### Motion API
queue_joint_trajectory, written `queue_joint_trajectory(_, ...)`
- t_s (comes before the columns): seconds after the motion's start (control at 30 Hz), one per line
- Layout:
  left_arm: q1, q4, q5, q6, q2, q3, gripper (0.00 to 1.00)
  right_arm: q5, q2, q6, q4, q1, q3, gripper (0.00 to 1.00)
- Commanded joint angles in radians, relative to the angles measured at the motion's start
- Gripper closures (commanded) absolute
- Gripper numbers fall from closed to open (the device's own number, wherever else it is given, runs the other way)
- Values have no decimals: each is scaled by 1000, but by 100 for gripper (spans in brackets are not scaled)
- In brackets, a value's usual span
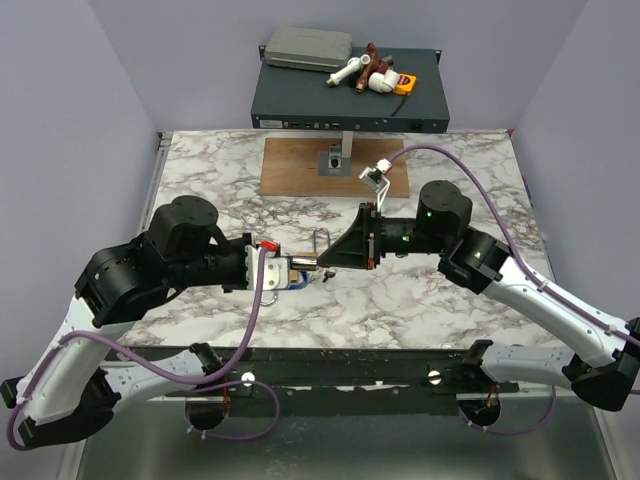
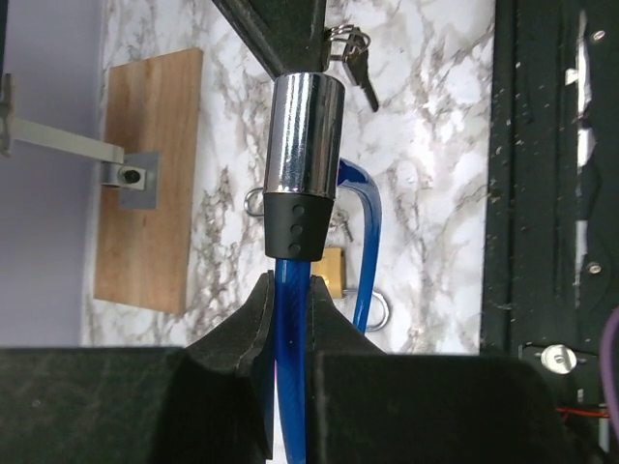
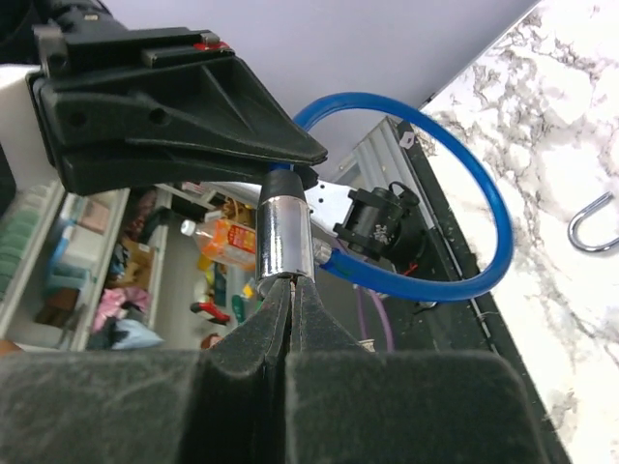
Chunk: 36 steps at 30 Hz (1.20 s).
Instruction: Unlock with the key
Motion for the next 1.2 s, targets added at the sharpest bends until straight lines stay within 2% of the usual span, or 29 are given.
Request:
queue_joint_trajectory(0.0,-90,313,-41,85,37,34,100,98,28,165,0,15,-9,99)
queue_joint_trajectory(0.37,-197,438,-200,181,30,22,100,104,33,328,55,12,-3,98)
queue_joint_trajectory(0.5,-198,456,-186,134,39,66,100,139,17,252,15,8,44,84)
queue_joint_trajectory(0.63,-197,492,-120,40,47,104,100,216,-25,142,-27,7,90,58)
queue_joint_trajectory(0.67,-198,521,-94,20,41,89,100,237,-43,115,-30,8,92,48)
queue_joint_trajectory(0.77,-198,571,-59,-55,35,59,100,305,-90,40,-54,8,98,35)
queue_joint_trajectory(0.83,-198,582,-58,-92,37,50,100,346,-121,-3,-82,8,108,19)
queue_joint_trajectory(0.87,-198,593,-55,-99,32,35,100,372,-135,-27,-105,8,114,2)
queue_joint_trajectory(1.17,-198,718,60,-66,11,-106,100,779,-264,-191,-367,7,156,0)
